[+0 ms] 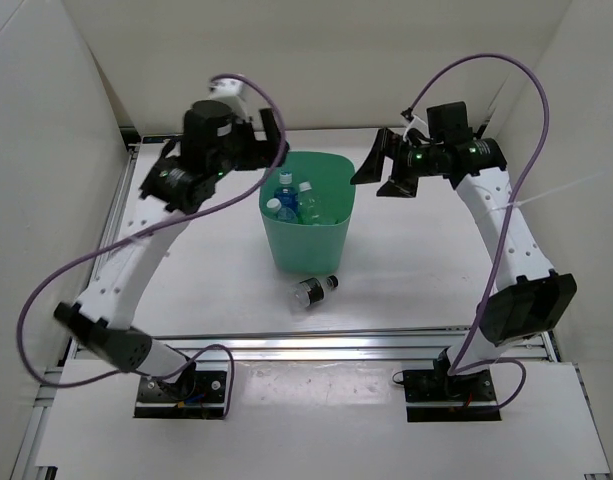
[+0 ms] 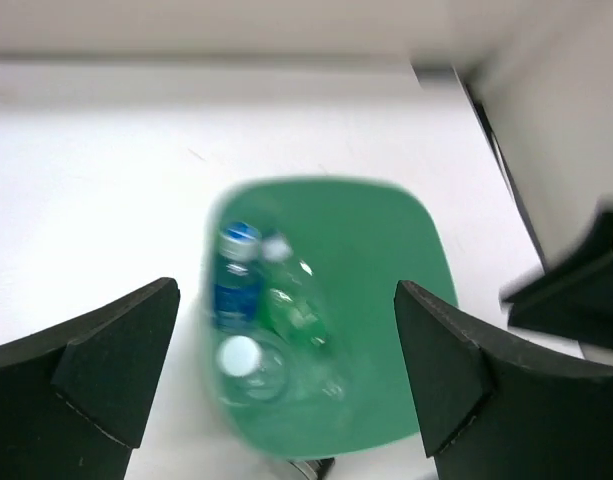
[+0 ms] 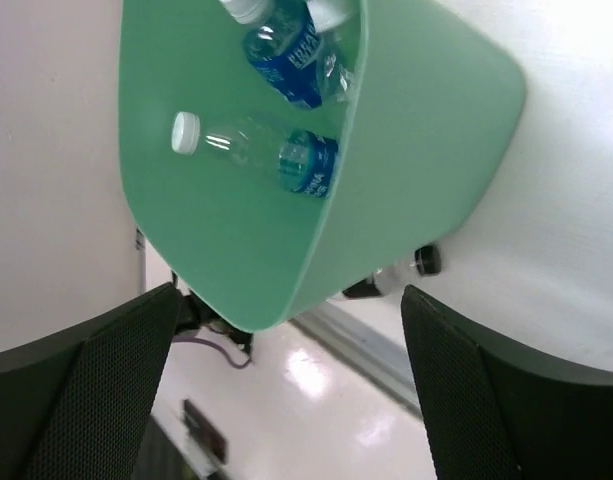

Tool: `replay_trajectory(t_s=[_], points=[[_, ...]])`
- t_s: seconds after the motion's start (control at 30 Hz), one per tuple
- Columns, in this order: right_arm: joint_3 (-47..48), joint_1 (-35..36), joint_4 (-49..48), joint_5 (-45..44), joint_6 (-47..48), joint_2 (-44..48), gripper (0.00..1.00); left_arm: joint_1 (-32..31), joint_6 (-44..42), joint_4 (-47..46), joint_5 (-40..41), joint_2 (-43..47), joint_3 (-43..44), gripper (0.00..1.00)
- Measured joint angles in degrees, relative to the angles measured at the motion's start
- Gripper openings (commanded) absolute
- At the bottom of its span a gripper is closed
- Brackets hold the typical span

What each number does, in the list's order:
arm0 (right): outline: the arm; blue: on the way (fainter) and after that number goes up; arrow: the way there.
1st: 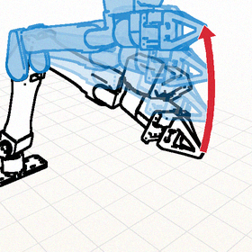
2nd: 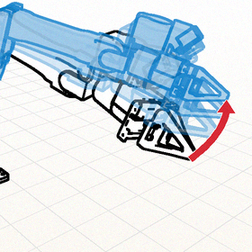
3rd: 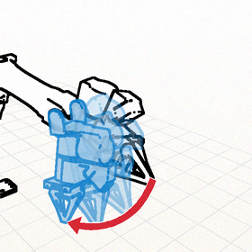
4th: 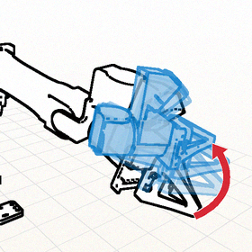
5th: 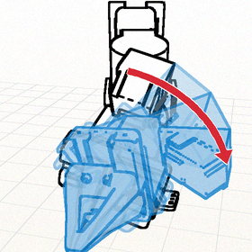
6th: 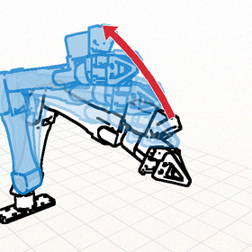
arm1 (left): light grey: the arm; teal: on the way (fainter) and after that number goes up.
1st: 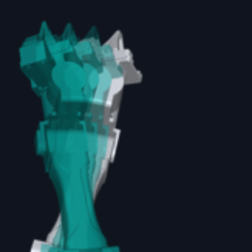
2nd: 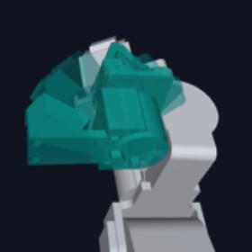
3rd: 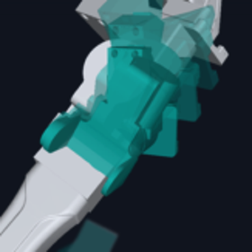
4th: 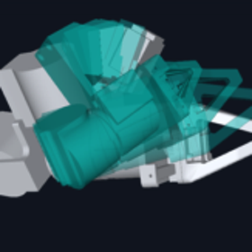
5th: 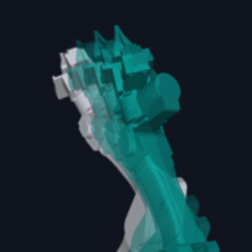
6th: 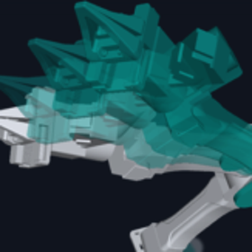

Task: Put the plastic bottles in the bin

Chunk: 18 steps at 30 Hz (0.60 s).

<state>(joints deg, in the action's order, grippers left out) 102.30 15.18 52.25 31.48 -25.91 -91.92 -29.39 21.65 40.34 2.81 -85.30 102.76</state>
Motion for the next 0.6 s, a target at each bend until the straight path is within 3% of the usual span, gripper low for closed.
replay_trajectory(t_s=[0.07, 0.17, 0.3, 0.4, 0.6], points=[[-3.8, 0.0, -1.0, -0.7, -3.0, 2.5, 1.0, 0.8, 0.2, -0.1, 6.8, 5.3, -0.6, 1.0], [-11.1, -1.1, -2.7, -1.7, -9.9, 6.2, 1.0, 3.2, 0.3, -1.2, 16.6, 16.2, -6.0, 1.0], [-28.2, -7.3, -8.0, -0.1, -26.1, 13.0, 1.0, 7.6, 1.8, 2.3, 26.4, 26.6, -12.9, 1.0], [-40.1, -8.5, -8.7, 0.9, -38.3, 15.9, 1.0, 9.9, 3.6, 5.5, 30.3, 30.0, -17.9, 1.0], [-53.7, 0.2, -9.2, 2.0, -57.9, 19.8, 1.0, 13.4, 6.8, 11.6, 30.8, 31.4, -27.8, 1.0]])
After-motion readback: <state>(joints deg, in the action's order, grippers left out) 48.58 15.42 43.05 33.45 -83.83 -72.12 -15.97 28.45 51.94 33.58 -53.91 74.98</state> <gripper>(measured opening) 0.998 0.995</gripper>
